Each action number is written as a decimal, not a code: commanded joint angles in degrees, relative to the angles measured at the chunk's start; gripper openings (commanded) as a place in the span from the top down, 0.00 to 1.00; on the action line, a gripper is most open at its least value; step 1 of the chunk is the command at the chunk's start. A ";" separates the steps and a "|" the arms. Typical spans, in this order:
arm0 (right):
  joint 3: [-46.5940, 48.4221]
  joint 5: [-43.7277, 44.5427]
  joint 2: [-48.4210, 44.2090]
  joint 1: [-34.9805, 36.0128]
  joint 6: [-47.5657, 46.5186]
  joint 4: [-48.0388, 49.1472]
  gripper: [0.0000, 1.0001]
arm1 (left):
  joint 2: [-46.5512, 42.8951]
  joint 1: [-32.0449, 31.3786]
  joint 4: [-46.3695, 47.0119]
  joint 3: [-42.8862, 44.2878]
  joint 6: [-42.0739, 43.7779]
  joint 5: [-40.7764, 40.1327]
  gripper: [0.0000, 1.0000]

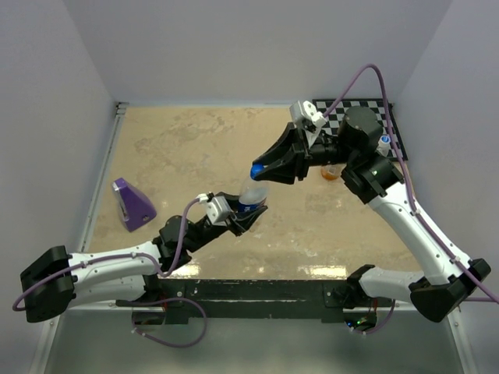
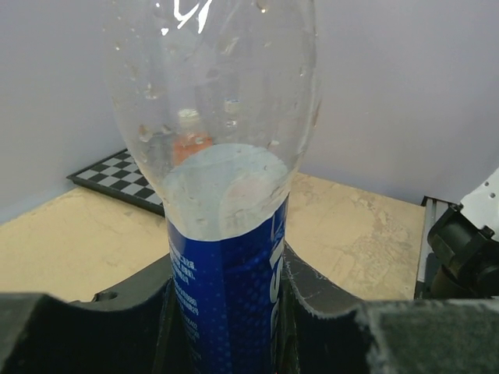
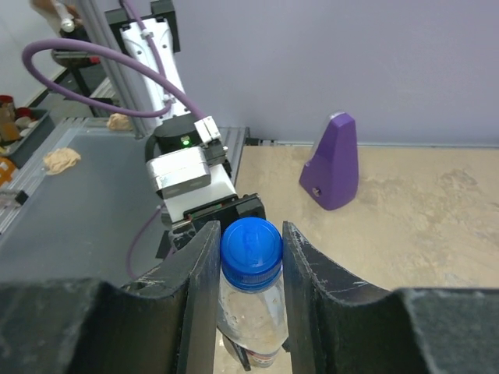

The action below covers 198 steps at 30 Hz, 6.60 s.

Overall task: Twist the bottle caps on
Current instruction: Screw the bottle cap onto the plastic bottle.

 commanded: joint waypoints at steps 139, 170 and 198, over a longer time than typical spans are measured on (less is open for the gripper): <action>19.04 34.18 17.65 -2.63 7.25 -11.81 1.00 | 11.68 29.08 -20.34 22.17 20.47 3.39 0.72; 2.78 0.92 5.95 -10.19 0.77 19.02 0.23 | 11.06 28.47 -18.32 20.50 13.18 26.04 0.71; 3.31 -6.03 13.07 -9.13 4.64 27.20 0.50 | 12.11 29.08 -15.59 21.02 9.58 31.41 0.72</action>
